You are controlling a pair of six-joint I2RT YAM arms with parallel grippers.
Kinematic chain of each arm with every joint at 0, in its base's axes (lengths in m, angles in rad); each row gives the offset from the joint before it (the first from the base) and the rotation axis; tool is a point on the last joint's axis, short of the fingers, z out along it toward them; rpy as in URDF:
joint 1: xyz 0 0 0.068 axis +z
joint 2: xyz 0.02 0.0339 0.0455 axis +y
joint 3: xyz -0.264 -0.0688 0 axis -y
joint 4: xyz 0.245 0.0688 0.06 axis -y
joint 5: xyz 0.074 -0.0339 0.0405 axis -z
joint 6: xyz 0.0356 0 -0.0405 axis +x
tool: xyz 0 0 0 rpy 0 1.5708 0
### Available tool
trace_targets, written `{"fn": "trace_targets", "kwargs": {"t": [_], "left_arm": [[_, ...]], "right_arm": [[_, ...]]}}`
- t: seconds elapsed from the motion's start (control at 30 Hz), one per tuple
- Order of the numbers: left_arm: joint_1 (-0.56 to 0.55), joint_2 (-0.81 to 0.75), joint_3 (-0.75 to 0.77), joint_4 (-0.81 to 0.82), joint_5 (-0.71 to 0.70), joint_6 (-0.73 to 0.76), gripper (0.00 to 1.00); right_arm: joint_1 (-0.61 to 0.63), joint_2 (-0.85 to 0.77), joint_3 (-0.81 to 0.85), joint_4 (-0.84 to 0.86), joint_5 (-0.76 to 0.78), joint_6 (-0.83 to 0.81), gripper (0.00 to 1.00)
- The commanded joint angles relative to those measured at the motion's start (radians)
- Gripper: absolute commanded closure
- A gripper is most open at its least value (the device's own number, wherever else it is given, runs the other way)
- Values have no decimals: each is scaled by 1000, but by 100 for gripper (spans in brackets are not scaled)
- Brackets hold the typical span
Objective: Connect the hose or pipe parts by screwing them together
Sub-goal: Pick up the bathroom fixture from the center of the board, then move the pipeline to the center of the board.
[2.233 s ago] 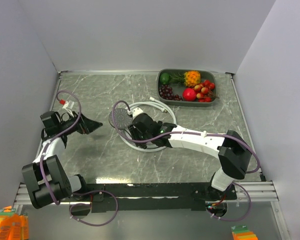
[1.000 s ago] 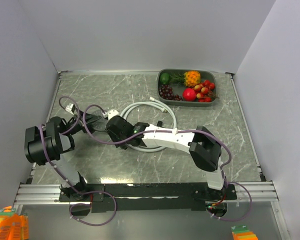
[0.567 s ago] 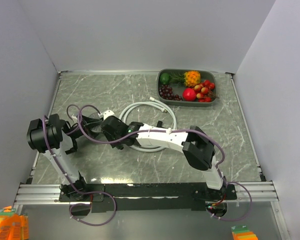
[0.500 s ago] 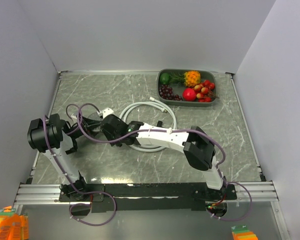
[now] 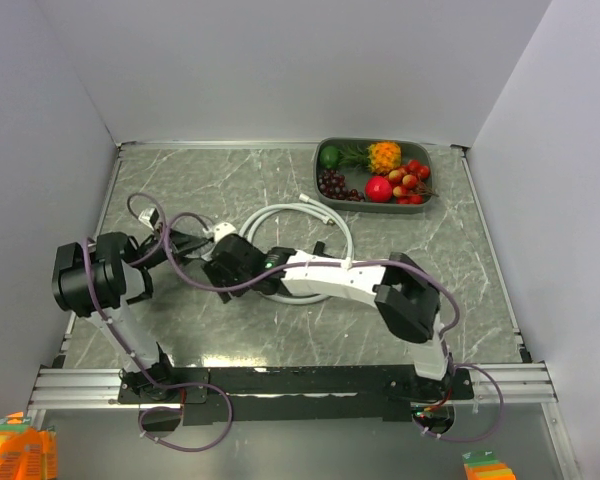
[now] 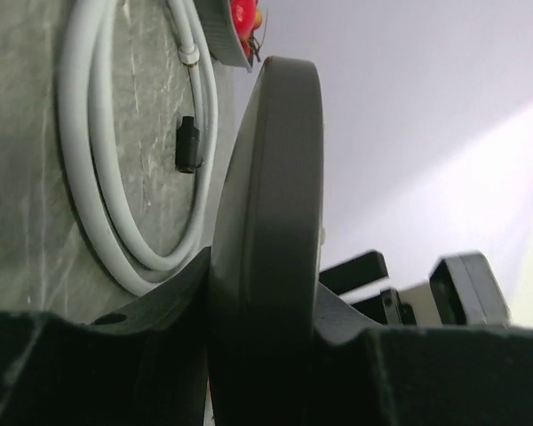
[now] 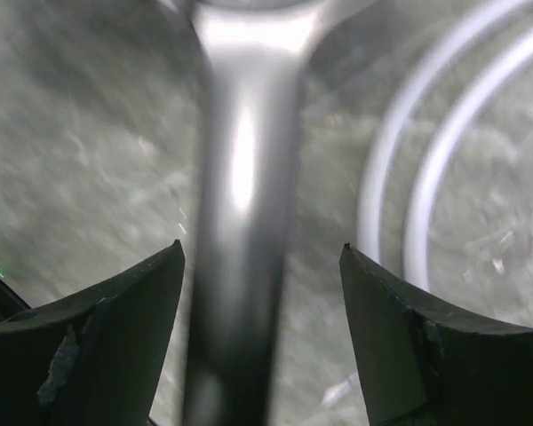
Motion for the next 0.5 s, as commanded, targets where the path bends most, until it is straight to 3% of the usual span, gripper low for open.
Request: {"fn": "trace_targets", "kwargs": {"t": [0.0,0.07,0.17,0.2,0.23,0.3,0.33,0.4,0.43,0.47], "left_arm": [[-5,-59,67,38,84,213,99],[-4,-59,93,-37,98,306,99],[-5,-78,137,-319,112,536,99],[-5,-88,157,-604,112,632,99],[-4,-97,221,-775,103,893,99],[-13,-86,309,-1135,104,1169,99],[-11,-69,385,-1406,135,1371,99],[-7,13,476,-1701,176,1634,99],[-4,53,595,-2179,198,2047,99],[-1,169,658,-2454,247,2339,99]], "right_arm": [[-92,-228,-127,71,-37,-2,20],[-200,-279,-195,91,-89,-1,21],[-348,-330,-232,88,-118,30,24],[-382,-312,-226,75,-111,47,25],[-408,-295,-195,32,-96,80,25],[-473,-203,-140,-13,-33,91,26],[-484,-171,-82,-37,-1,53,26],[-504,-71,-16,-63,100,3,26],[-511,-39,50,-95,122,-28,26],[-531,13,75,-99,132,-47,26]]}}
